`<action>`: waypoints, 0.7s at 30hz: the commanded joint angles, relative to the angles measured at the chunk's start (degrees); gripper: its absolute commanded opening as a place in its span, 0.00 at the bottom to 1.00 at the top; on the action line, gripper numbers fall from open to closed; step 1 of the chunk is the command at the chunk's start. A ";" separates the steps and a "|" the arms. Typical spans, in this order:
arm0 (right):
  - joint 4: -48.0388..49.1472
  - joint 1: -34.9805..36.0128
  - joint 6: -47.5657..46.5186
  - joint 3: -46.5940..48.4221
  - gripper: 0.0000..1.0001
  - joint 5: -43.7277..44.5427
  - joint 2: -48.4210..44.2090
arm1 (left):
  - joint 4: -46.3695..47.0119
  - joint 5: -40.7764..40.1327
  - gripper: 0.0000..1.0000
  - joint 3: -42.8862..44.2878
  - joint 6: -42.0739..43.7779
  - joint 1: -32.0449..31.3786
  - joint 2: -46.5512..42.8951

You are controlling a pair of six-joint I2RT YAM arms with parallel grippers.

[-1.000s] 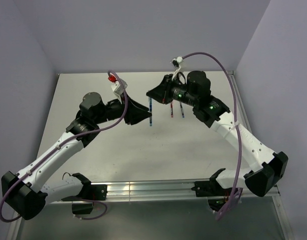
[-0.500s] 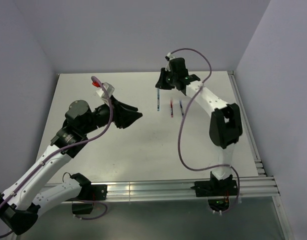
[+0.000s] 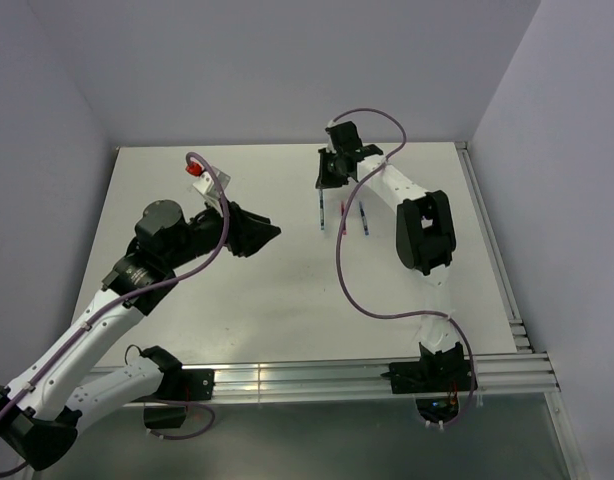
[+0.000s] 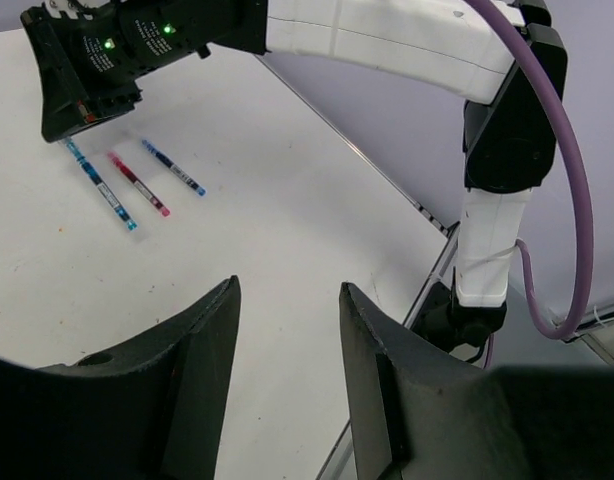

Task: Insert the pens into the pen caps

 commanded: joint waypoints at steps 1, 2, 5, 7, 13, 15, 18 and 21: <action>-1.07 -0.43 -1.08 1.99 0.00 2.09 1.13 | 1.16 0.21 0.50 -0.14 -0.19 1.23 -0.16; -1.07 -0.43 -0.99 1.89 0.00 2.35 1.48 | 1.16 1.09 0.50 -0.05 -0.28 1.67 0.02; -1.07 -0.43 -0.99 1.72 0.00 3.06 2.01 | 1.60 2.49 0.49 -0.14 -0.89 3.25 0.46; -1.25 -0.43 -0.99 1.98 0.00 3.32 2.27 | 1.69 2.85 0.49 -0.23 -1.16 3.95 0.55; -1.95 -0.51 -0.90 3.12 0.04 3.67 3.68 | 2.21 3.73 0.49 -0.49 -1.51 4.66 0.81; -2.04 -0.51 -0.99 3.21 0.06 3.67 4.12 | 2.39 3.99 0.49 -0.67 -1.60 4.84 0.72; -2.13 -0.51 -0.90 3.21 0.12 3.67 4.56 | 2.39 3.99 0.49 -0.58 -1.69 5.10 0.81; -2.13 -0.51 -0.82 2.86 0.18 3.67 4.65 | 2.39 3.99 0.49 -0.58 -1.77 5.36 0.90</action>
